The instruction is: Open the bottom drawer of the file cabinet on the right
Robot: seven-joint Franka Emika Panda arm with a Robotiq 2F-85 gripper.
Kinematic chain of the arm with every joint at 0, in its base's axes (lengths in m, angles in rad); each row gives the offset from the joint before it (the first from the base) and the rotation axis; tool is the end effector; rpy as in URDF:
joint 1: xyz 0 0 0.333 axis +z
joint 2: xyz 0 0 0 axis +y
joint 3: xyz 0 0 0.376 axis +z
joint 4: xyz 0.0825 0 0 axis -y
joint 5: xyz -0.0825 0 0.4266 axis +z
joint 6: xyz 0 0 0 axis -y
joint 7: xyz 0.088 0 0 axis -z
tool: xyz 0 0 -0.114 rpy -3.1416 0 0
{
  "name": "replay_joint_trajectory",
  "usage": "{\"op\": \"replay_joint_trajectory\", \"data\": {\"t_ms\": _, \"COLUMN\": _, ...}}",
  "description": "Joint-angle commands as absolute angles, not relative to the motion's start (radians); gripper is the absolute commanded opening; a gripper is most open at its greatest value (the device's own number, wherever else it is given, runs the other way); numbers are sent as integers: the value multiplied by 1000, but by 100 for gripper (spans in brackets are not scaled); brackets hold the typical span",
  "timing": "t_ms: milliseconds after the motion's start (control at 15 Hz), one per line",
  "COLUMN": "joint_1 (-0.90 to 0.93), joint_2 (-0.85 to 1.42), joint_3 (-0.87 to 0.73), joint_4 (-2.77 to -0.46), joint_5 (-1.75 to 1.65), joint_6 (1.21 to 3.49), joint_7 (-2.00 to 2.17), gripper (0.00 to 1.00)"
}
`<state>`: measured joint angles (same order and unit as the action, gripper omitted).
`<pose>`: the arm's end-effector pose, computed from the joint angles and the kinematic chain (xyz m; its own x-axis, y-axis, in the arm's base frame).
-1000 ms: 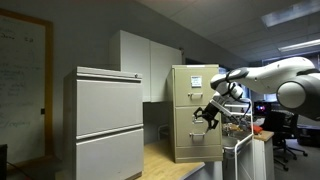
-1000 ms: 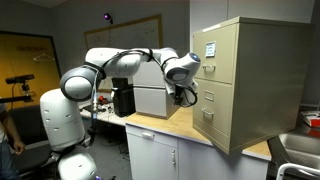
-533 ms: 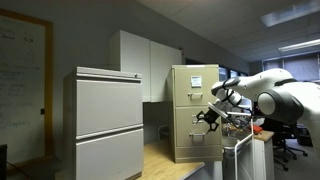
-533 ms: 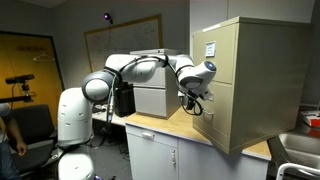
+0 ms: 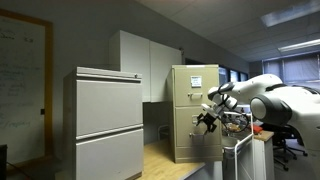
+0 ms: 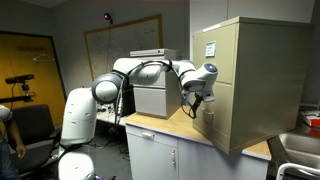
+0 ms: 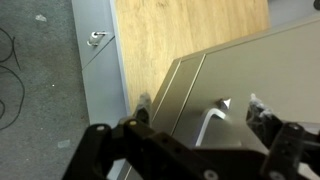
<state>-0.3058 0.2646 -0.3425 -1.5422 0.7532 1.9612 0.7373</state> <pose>0.6190 -0.3697 0.5799 0.0662 -0.9392 -0.3368 -0.8543 0.1210 -0.5055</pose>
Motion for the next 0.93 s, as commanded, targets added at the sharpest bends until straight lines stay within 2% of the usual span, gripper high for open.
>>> {"op": "replay_joint_trajectory", "data": {"t_ms": 0, "joint_1": -284, "joint_2": 342, "joint_3": -334, "joint_4": -1464, "joint_5": 645, "joint_6": 2047, "joint_7": 964, "gripper": 100}}
{"op": "replay_joint_trajectory", "data": {"t_ms": 333, "joint_1": -271, "joint_2": 410, "joint_3": -333, "joint_4": -1512, "joint_5": 435, "joint_6": 2085, "joint_7": 1192, "gripper": 100}}
{"op": "replay_joint_trajectory", "data": {"t_ms": 867, "joint_1": -253, "joint_2": 421, "joint_3": -322, "joint_4": -1494, "joint_5": 307, "joint_6": 2087, "joint_7": 1344, "gripper": 99}}
